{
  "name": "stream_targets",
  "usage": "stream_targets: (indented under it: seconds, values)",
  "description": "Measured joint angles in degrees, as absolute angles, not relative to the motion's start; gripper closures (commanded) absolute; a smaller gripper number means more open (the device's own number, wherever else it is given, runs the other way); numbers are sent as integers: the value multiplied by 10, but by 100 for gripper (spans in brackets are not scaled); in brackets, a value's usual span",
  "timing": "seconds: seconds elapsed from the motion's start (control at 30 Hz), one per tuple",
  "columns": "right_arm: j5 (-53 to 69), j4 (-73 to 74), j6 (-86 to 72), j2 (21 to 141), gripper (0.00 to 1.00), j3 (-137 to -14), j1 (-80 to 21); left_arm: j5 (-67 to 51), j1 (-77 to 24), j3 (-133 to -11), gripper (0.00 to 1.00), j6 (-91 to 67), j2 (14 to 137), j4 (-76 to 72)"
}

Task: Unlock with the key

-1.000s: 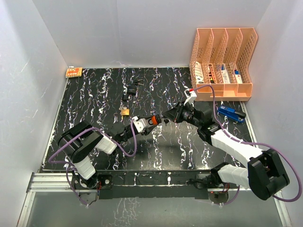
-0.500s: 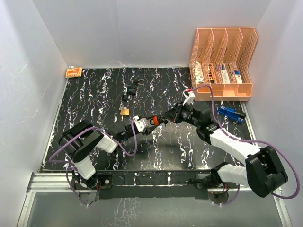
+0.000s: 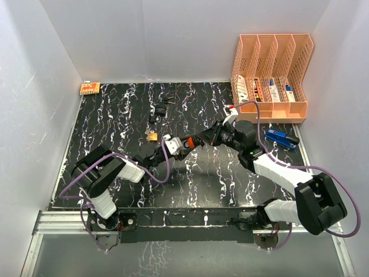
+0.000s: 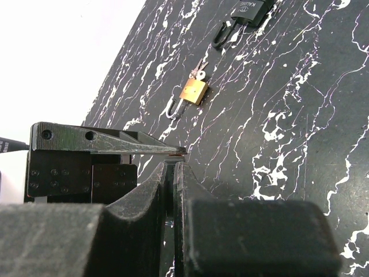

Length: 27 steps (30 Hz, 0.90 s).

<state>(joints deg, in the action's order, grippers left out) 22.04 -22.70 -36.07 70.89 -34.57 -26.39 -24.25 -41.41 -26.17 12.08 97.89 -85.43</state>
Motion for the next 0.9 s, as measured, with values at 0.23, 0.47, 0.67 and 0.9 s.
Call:
stream_targets:
  seconds: [0.23, 0.47, 0.67, 0.9]
  values:
    - [221, -242, -361, 722, 100, -347, -264, -226, -414, -262, 100, 85, 978, -848]
    - [224, -274, -361, 761, 100, -362, -259, -194, -413, -279, 100, 50, 978, -818]
    - [226, -284, -362, 778, 100, -383, -253, -188, -409, -300, 100, 45, 978, -806]
    - [225, -272, -361, 780, 100, -392, -253, -184, -409, -304, 100, 60, 978, -803]
